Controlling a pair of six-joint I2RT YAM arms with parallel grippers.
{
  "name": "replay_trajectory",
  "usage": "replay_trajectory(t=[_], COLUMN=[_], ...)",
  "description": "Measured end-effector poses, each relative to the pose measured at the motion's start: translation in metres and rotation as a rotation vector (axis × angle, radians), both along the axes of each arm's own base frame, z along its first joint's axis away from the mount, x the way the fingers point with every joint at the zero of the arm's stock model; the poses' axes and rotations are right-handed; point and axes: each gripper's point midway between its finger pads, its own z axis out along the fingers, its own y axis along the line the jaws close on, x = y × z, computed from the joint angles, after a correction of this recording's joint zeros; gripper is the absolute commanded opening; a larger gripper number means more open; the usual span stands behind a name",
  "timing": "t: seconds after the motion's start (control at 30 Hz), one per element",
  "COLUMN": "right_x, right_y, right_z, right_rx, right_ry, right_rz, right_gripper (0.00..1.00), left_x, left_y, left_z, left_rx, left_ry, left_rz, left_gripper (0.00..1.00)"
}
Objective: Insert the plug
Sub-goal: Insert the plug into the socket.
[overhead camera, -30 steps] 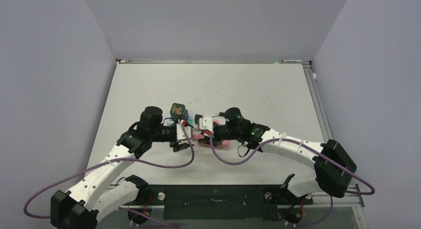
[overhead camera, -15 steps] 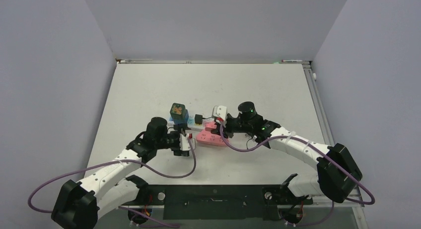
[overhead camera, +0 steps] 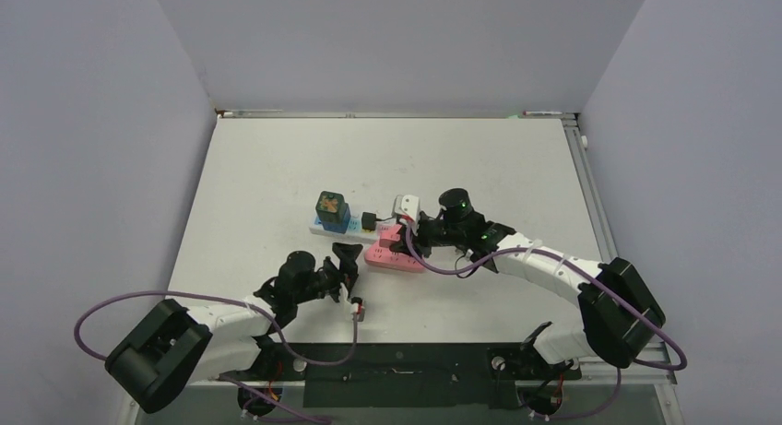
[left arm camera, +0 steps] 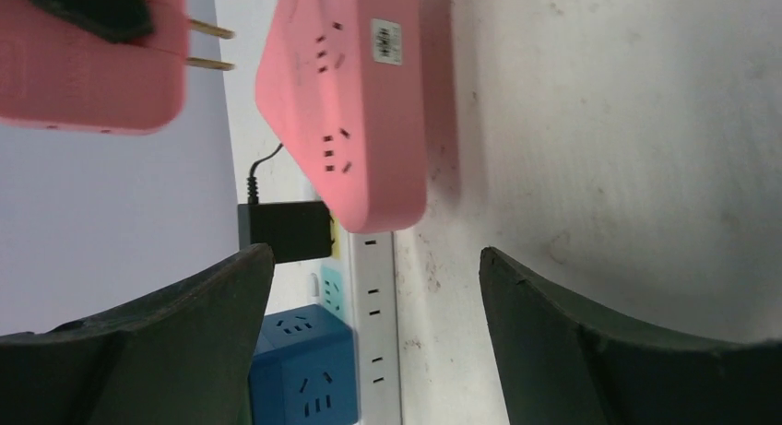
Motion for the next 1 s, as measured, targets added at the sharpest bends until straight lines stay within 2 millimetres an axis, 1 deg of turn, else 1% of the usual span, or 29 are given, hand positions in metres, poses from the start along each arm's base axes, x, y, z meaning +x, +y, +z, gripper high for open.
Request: replay_trajectory(t=[0.1, 0.17, 0.33, 0.43, 0.53, 0.73, 0.83, 1.0], right_x=[0.002, 0.004, 0.007, 0.005, 0.004, 0.008, 0.007, 0.005], right_y=[0.0, -0.001, -0.001, -0.004, -0.007, -0.011, -0.01, -0.011], right_z=[0.002, 0.003, 0.002, -0.003, -0.009, -0.009, -0.009, -0.011], right_rx=[0.013, 0.02, 0.027, 0.023, 0.015, 0.018, 0.021, 0.023], right_ry=[0.004, 0.009, 0.021, 0.033, 0.051, 0.055, 0.057, 0.064], right_rz=[-0.004, -0.009, -0.018, -0.023, -0.032, -0.045, -0.044, -0.04], right_gripper=[0.05, 0.05, 0.05, 0.05, 0.05, 0.05, 0.05, 0.05], left_x=[-0.004, -0.006, 0.0, 0.002, 0.002, 0.001, 0.004, 0.012], left_y=[0.005, 0.007, 0.002, -0.002, -0.007, -0.018, -0.023, -0.029], left_z=[-0.017, -0.022, -0.019, -0.02, -0.018, -0.013, -0.011, -0.011], left_rx=[0.057, 0.082, 0.108, 0.12, 0.121, 0.113, 0.111, 0.116], left_ry=[-0.074, -0.117, -0.214, -0.25, -0.281, -0.31, -0.312, -0.315], left_rz=[-0.037, -0.057, -0.091, -0.112, -0.132, -0.165, -0.171, -0.166], left_gripper=[0.81, 0.81, 0.83, 0.83, 0.83, 0.83, 0.8, 0.68])
